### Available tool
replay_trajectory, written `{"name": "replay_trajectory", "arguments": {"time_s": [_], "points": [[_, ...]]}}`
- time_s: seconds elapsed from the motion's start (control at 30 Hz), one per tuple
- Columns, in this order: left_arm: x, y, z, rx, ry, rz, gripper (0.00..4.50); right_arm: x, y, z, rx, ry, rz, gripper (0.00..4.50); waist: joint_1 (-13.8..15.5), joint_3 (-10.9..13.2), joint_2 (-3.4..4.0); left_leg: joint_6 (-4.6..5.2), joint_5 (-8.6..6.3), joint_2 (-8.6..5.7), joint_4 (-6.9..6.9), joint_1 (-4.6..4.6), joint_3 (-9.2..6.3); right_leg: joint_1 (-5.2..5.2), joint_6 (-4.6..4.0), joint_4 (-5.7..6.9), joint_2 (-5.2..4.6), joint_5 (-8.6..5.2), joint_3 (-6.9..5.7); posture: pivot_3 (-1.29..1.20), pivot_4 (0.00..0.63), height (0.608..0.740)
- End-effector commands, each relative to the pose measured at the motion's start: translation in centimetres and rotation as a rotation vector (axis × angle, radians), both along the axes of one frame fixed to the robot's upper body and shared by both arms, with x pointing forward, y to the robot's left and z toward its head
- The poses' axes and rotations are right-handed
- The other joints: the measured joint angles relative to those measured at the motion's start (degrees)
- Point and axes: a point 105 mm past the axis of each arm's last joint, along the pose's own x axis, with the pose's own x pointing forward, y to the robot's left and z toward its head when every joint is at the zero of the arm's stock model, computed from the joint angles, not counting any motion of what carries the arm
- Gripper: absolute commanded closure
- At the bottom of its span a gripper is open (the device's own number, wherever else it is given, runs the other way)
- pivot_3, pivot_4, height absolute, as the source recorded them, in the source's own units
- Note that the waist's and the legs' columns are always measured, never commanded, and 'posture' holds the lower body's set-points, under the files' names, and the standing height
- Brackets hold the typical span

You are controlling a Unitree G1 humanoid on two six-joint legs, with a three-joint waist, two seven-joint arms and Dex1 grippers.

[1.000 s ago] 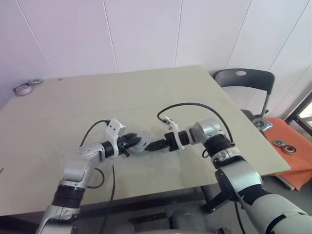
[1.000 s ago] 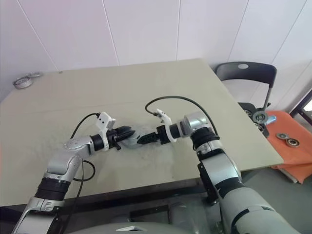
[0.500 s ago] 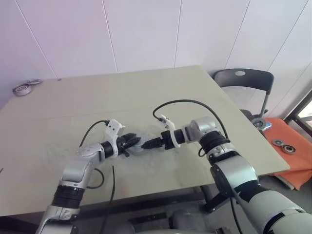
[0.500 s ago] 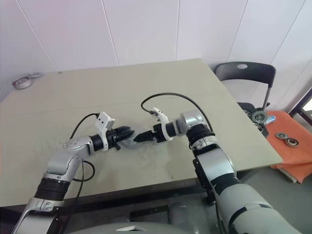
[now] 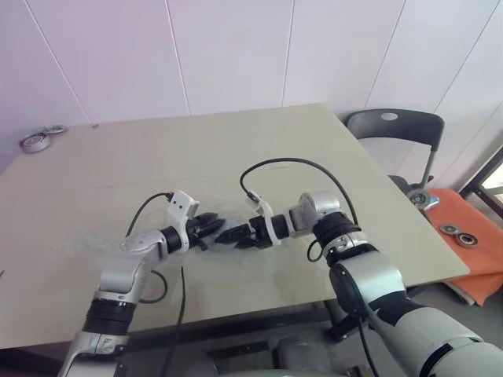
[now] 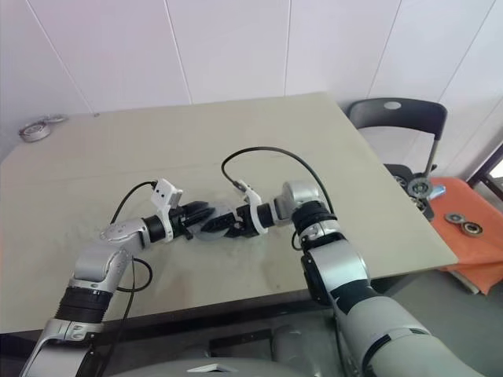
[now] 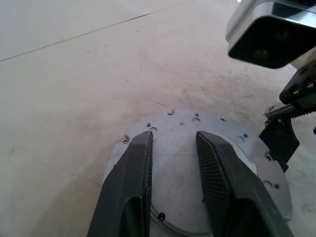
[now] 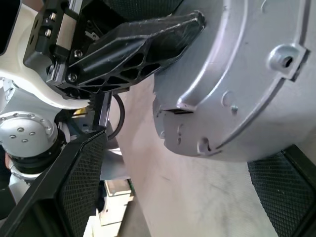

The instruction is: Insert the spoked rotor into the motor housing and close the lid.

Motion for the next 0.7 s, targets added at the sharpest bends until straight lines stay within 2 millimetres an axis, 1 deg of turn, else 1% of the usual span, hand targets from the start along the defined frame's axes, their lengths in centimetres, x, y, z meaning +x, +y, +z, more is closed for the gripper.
{"name": "replay_trajectory", "arguments": {"time_s": [0.03, 0.17, 0.27, 0.43, 0.6, 0.7], "points": [[-0.7, -0.2, -2.1, 0.027, 0.080, -0.003, 3.03, 0.5, 2.0, 1.3, 0.055, -0.075, -0.003, 0.04, -0.1, 0.0, 0.00, 0.00, 0.00, 0.00, 0.02, 0.03, 0.00, 0.02, -0.01, 0.01, 0.00, 0.00, 0.00, 0.00, 0.000, 0.740], [-0.7, -0.1, -2.2, 0.029, 0.081, -0.002, 3.03, 1.6, 1.6, 0.7, 0.008, -0.121, -0.060, 0.04, -0.6, 0.0, -0.02, 0.00, 0.00, 0.02, 0.03, 0.40, 0.01, 0.27, -0.21, 0.02, 0.03, -0.04, 0.00, 0.00, 0.000, 0.740], [-0.8, -0.1, -2.2, 0.029, 0.082, -0.003, 3.03, 1.7, 1.5, 0.3, -0.002, -0.119, -0.077, 0.04, -1.4, 0.0, 0.00, 0.00, 0.00, 0.02, 0.16, 0.44, 0.01, 0.33, -0.25, 0.02, 0.02, -0.02, 0.00, 0.00, 0.000, 0.740], [-0.9, -0.2, -2.1, 0.029, 0.082, -0.007, 3.03, 2.2, 1.2, -0.9, -0.060, -0.132, -0.129, 0.04, -1.6, 0.0, -0.03, 0.00, 0.00, 0.01, 0.26, 0.53, 0.01, 0.34, -0.25, 0.00, 0.02, -0.02, 0.00, 0.00, 0.000, 0.740], [-0.9, -0.3, -2.2, 0.029, 0.084, -0.011, 3.03, 3.1, 0.8, -1.0, -0.081, -0.152, -0.192, 0.04, -1.7, 0.0, -0.03, -0.01, 0.00, 0.01, 0.29, 0.65, 0.01, 0.23, -0.26, -0.02, 0.02, -0.02, 0.00, 0.00, 0.000, 0.740], [-0.9, -0.4, -2.2, 0.029, 0.085, -0.013, 3.03, 3.2, 0.7, -1.0, -0.088, -0.160, -0.198, 0.04, -1.7, 0.0, -0.02, -0.03, -0.02, 0.01, 0.32, 0.69, 0.01, 0.18, -0.27, -0.10, 0.02, -0.03, 0.00, 0.00, 0.000, 0.740]]}}
